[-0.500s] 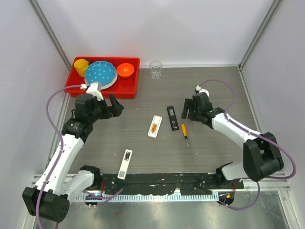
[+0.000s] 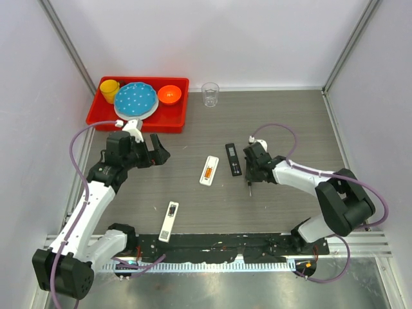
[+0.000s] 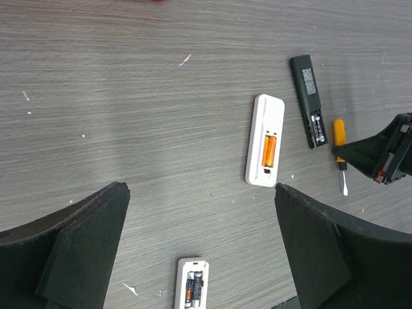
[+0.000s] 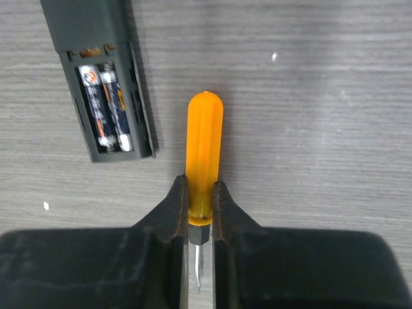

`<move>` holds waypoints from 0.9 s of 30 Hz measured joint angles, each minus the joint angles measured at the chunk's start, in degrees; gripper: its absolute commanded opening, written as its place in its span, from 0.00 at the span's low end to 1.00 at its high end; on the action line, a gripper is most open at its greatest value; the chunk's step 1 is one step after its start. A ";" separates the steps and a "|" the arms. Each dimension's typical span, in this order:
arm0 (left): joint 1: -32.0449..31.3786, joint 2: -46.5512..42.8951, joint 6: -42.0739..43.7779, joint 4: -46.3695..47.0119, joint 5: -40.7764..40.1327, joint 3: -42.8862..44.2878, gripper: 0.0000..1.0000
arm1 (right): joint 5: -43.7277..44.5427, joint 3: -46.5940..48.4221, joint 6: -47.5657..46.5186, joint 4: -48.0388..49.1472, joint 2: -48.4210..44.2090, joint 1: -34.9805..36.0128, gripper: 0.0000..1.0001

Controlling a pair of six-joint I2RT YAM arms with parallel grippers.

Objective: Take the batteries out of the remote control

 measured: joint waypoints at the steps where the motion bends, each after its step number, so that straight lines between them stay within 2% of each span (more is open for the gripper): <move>1: 0.00 0.00 0.00 -0.13 0.00 0.00 1.00 | 0.59 0.44 -0.09 0.11 0.52 0.37 0.01; 8: -0.02 -0.07 0.02 -2.10 -0.02 0.04 1.00 | 3.41 3.32 0.76 -0.72 3.02 1.33 0.01; 13: -2.32 0.61 -0.26 -3.15 -0.20 0.66 1.00 | 3.61 4.24 2.32 -4.13 -2.45 1.33 0.01; 21: -18.03 12.68 -3.13 1.05 1.03 6.45 1.00 | -1.27 7.28 6.62 -0.37 -19.56 1.31 0.01; 27: -29.20 23.93 -6.99 10.84 5.46 12.00 0.96 | -6.54 6.84 10.95 2.71 -24.52 1.31 0.01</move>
